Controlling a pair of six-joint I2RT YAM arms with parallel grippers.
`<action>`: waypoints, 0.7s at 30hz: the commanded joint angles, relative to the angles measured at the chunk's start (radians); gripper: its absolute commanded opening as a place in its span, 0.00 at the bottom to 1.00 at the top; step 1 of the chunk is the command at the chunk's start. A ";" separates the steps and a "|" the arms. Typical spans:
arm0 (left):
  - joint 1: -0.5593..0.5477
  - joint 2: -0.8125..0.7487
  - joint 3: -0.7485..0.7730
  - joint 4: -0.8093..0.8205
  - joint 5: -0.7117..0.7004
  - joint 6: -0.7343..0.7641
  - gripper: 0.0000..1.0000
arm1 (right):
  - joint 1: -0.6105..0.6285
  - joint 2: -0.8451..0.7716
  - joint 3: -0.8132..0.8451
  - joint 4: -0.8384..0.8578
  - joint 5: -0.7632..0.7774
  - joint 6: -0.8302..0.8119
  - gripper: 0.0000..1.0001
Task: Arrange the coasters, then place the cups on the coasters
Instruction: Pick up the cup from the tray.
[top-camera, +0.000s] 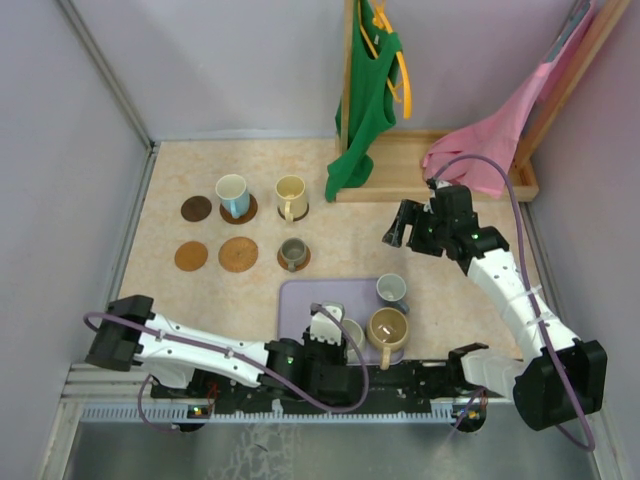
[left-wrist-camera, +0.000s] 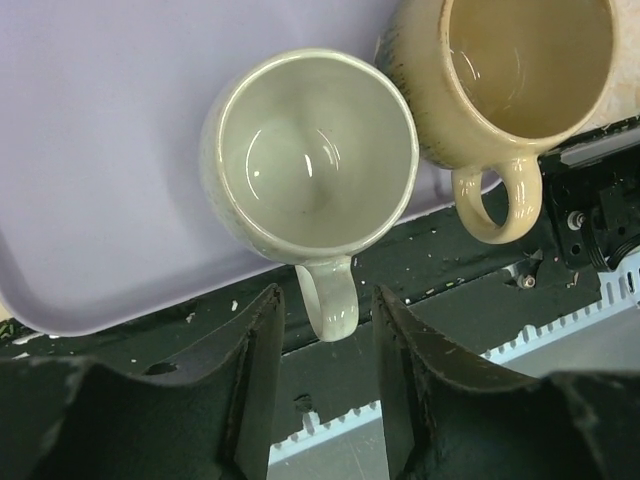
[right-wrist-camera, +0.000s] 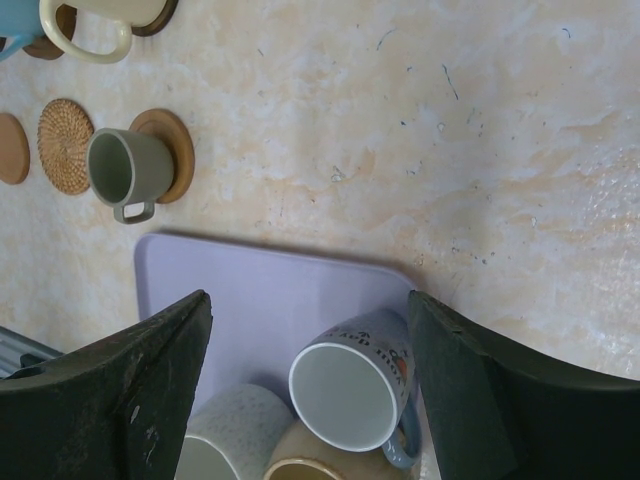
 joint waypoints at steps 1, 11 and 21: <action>-0.007 0.010 -0.009 0.035 -0.003 -0.017 0.47 | -0.006 -0.032 0.017 0.017 0.005 -0.015 0.79; -0.005 0.083 0.003 0.070 0.000 0.008 0.48 | -0.006 -0.038 0.015 0.009 0.008 -0.024 0.78; -0.005 0.119 -0.013 0.065 -0.005 -0.010 0.51 | -0.006 -0.046 0.003 0.010 0.007 -0.024 0.78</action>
